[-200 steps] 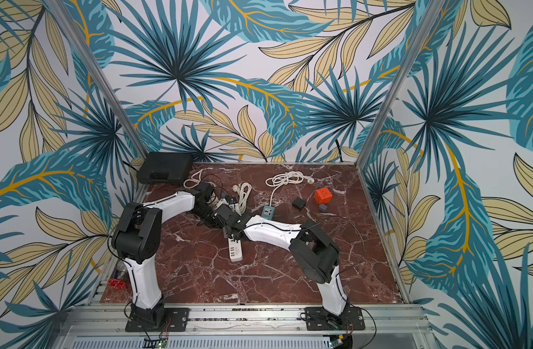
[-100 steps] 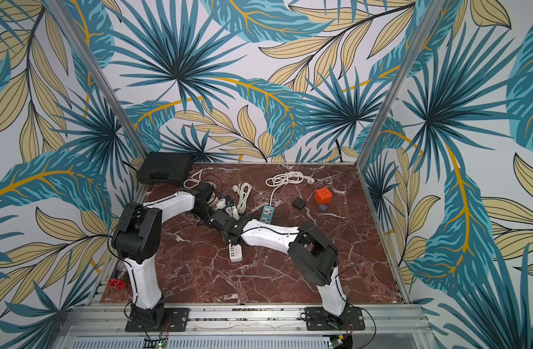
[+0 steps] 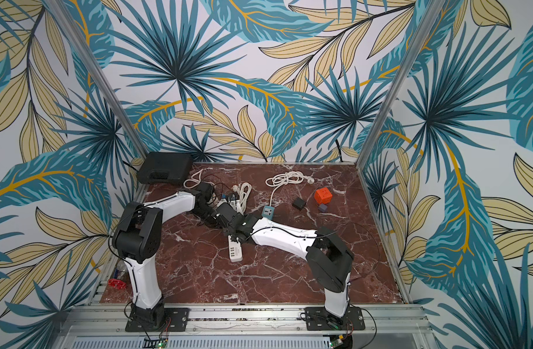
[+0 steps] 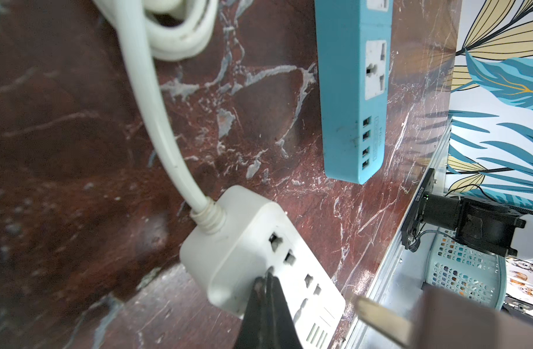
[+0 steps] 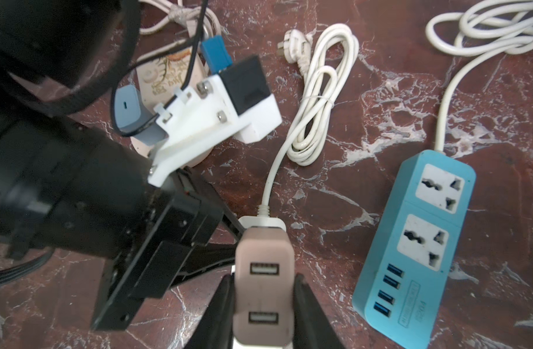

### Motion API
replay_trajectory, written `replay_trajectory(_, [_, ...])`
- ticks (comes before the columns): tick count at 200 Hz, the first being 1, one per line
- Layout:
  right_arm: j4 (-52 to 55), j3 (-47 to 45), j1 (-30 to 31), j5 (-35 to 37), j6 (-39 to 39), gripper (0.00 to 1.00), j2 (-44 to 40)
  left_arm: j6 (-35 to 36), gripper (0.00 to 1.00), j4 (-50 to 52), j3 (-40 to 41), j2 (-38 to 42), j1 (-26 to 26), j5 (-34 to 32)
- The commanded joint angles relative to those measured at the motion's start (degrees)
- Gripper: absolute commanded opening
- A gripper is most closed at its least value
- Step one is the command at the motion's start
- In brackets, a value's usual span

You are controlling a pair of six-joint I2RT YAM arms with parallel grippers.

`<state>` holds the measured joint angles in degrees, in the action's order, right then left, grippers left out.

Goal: Pull the plug off the socket
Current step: Remove the plug from the socket, then place the plug at the center of the board.

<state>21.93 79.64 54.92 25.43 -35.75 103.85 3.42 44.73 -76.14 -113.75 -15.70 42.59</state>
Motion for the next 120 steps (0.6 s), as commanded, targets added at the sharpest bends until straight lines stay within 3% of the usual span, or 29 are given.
replay_trajectory(1, [-1.99,-4.8,-2.45,-1.8,-1.3,0.18,-5.7,0.7,0.0,-0.07,0.11,-1.41,0.26,-0.78])
replay_trajectory(33, [-3.52,-12.87,-8.46,-5.62,-1.87,0.18,-13.18,0.71,0.0,-0.15,0.12,-1.43,0.26,-0.63])
replay_trajectory(60, [-3.57,-19.16,-19.34,-10.89,-2.01,0.19,-17.23,0.7,0.0,-0.16,0.13,-1.46,0.38,-0.61])
replay_trajectory(120, [-7.99,-27.82,-36.73,-22.86,-1.87,0.19,-17.88,0.64,0.0,-0.13,0.07,-1.56,0.37,-0.49])
